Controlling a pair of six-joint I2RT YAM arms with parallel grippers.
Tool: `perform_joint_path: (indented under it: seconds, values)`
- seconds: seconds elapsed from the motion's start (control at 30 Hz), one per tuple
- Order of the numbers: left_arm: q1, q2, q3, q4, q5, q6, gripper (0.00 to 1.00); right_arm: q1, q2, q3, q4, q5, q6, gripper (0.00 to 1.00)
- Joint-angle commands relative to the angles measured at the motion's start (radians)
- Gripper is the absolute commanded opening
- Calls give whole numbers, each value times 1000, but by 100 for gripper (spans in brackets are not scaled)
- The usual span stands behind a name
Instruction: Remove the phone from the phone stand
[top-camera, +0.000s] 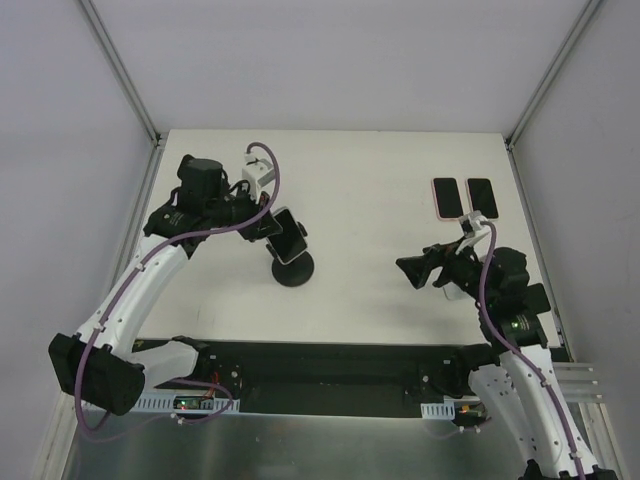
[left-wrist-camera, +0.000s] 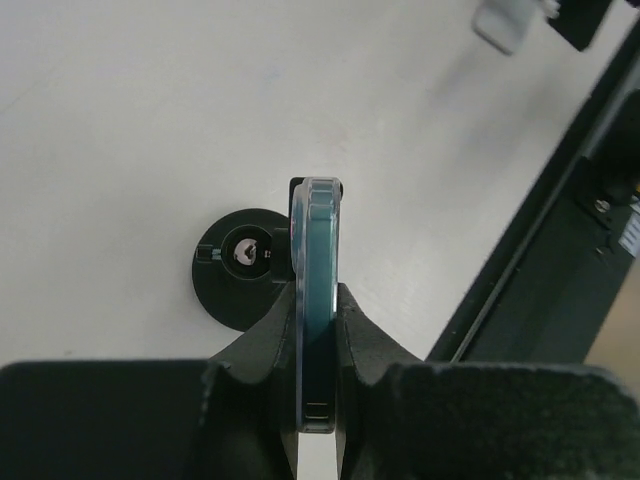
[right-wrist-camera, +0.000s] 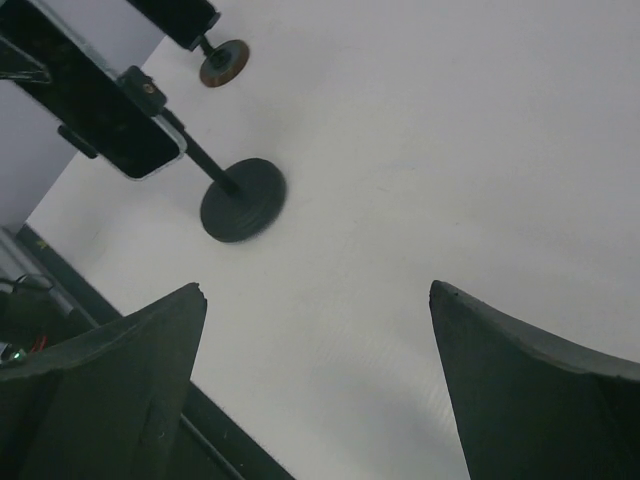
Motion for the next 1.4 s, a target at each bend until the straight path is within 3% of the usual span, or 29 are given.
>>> perform_joint_path:
  seconds: [0.0, 0.17, 0.37, 0.67, 0.77, 0.9, 0.97, 1.07, 1.1, 1.13, 1.23, 1.3, 1.37]
  values:
    - [-79, 38, 130, 68, 308, 98, 0, 68, 63, 77, 109, -175, -38, 96]
    - [-222, 121, 184, 6, 414, 273, 0, 245, 144, 128, 141, -177, -108, 96]
    - [-288, 184, 199, -75, 422, 400, 0, 410, 279, 182, 175, -177, -211, 96]
    - [-377, 189, 169, -110, 368, 419, 0, 499, 479, 295, 221, -286, -280, 99]
    - [-389, 180, 161, -112, 365, 410, 0, 527, 552, 344, 221, -295, -297, 94]
    - [-396, 163, 153, -110, 339, 407, 2, 546, 614, 381, 220, -312, -303, 78]
    - [-394, 155, 152, -110, 328, 405, 9, 560, 632, 386, 223, -312, -303, 69]
    - [-396, 140, 152, -110, 298, 403, 24, 573, 638, 383, 230, -296, -302, 40]
    - [-394, 135, 152, -112, 288, 402, 27, 573, 637, 381, 232, -278, -302, 25]
    - [-394, 123, 153, -110, 267, 399, 29, 576, 635, 380, 232, -267, -299, 19]
    - [-394, 83, 149, -101, 227, 391, 40, 582, 622, 366, 255, -192, -287, 8]
    - [-396, 57, 146, -83, 166, 377, 55, 589, 606, 346, 276, -93, -277, 1]
    - [-396, 15, 141, -55, 68, 336, 67, 611, 589, 324, 328, 7, -258, 1]
